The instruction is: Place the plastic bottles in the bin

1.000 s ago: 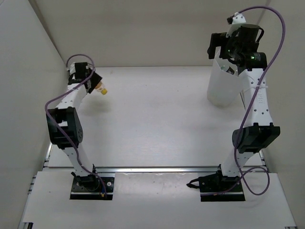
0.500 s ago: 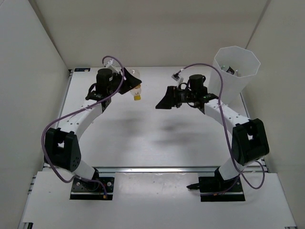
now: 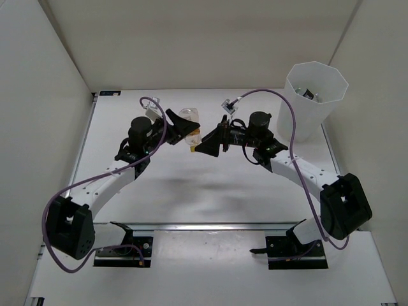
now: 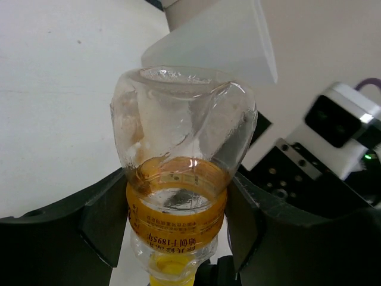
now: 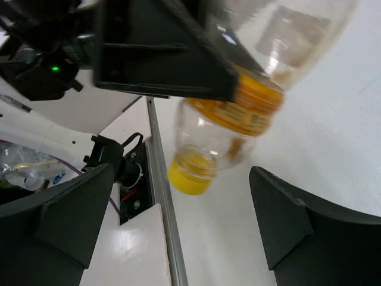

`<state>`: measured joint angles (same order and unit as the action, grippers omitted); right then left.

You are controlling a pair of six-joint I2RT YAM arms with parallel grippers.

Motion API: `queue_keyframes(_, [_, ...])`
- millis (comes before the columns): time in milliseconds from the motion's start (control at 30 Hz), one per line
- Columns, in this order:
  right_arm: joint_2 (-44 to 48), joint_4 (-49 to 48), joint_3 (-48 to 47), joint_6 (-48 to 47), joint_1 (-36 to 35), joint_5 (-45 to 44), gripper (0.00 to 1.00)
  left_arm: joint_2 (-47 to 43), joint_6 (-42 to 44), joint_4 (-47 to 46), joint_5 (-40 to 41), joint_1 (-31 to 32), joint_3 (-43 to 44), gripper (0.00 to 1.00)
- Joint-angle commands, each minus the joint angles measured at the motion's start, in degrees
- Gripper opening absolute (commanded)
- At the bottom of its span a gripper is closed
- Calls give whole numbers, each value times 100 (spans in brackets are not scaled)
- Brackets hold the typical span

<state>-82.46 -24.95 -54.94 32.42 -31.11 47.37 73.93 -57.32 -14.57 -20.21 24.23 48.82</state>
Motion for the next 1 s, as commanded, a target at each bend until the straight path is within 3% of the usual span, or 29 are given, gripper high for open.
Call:
queue_keyframes(0, [107,-136,54,1,-44,-289,94,-641,-157,-495,16,91,-127,5])
queue_keyframes(200, [64,-316,115,-34,-202,-273,94,-977,-25,-494,122,143,-381,4])
queue_keyframes(267, [-16,-467,18,1,-281,-247,88,-1030,36,-564,44,188,-495,4])
queue_keyframes(367, [-165,-151,-192,-166,-334,-132,88,-1021,203,-486,-53,144,-479,4])
queue_keyframes(600, [-368,-98,-254,-79,-307,528,67,-793,1152,-414,-237,267,-241,3])
queue_keyframes(800, [-377,-448,-394,62,-308,676,60,-511,916,-793,-634,249,-434,2])
queue_keyframes(967, [-429,-949,-220,554,-298,896,39,-494,863,-950,-485,223,-469,2])
